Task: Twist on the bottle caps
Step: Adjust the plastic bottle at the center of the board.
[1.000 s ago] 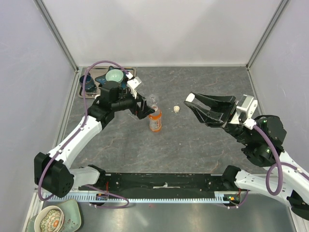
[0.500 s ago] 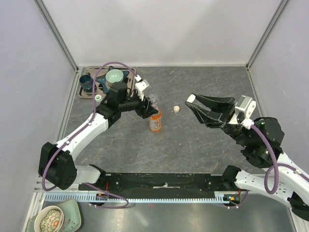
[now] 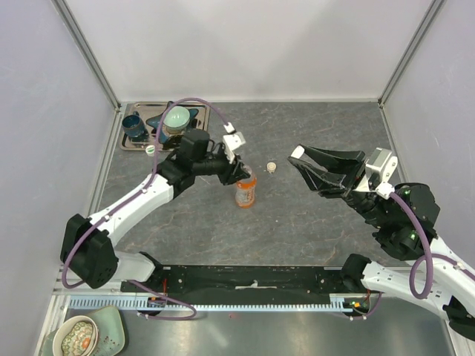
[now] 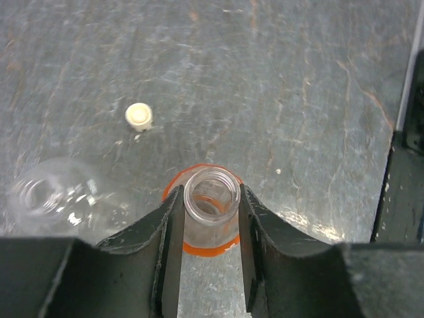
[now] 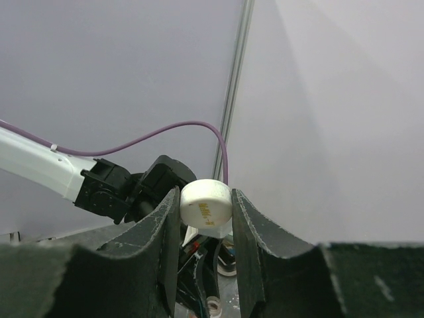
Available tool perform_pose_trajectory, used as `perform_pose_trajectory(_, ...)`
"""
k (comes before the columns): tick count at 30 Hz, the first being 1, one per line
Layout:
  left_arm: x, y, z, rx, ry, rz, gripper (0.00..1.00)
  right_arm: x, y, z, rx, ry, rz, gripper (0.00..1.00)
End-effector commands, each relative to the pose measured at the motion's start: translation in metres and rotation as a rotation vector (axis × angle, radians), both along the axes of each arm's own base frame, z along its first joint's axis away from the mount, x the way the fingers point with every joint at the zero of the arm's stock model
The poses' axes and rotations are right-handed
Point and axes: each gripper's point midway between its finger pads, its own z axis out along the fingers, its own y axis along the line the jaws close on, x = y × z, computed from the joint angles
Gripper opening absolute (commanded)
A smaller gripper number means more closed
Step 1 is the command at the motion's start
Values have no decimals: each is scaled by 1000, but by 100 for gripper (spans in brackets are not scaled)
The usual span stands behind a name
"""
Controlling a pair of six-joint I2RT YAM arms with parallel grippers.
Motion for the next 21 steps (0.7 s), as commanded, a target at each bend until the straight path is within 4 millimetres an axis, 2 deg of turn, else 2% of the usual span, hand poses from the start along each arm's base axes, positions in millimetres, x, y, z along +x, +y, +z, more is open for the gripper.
perform_pose_trajectory(1,-27,-18,-1,195,-169,-175,18,-2,-5,13,34,20,-4,23)
perform_pose_trajectory(2,-43,-20,-12,289,-155,-214,18,-2,-6,15,32,23,-6,23)
perform_pose_trajectory(4,-57,-21,-21,380,-184,-283,16,0,-9,19,34,30,-23,23)
perform_pose_trajectory(5,-65,-26,-29,448,-204,-300,15,0,-9,20,34,30,-23,23)
perform_pose_trajectory(6,-74,-21,-40,507,-182,-320,12,-1,-11,23,35,26,-24,22)
perform_pose_trajectory(8,-83,-24,-50,589,-179,-330,10,6,-18,25,51,45,-72,22)
perform_pose_trajectory(9,-90,-19,-67,659,-126,-349,10,6,-22,28,53,45,-85,22)
perform_pose_trajectory(11,-95,-22,-75,711,-93,-349,9,7,-26,31,60,46,-102,22)
perform_pose_trajectory(12,-98,-23,-88,748,-57,-360,9,5,-29,34,66,45,-105,22)
perform_pose_trajectory(13,-102,-22,-92,777,-29,-354,9,5,-31,35,71,45,-111,22)
perform_pose_trajectory(15,-106,-34,-92,796,-33,-369,8,4,-35,39,74,45,-119,23)
perform_pose_trajectory(16,-108,-37,-104,829,-6,-379,9,4,-36,40,76,45,-121,23)
perform_pose_trajectory(18,-111,-51,-106,841,-4,-398,9,3,-37,42,78,43,-120,23)
perform_pose_trajectory(19,-112,-54,-119,868,28,-403,8,4,-37,43,78,45,-121,22)
perform_pose_trajectory(21,-115,-67,-119,847,43,-414,8,3,-37,43,76,47,-120,23)
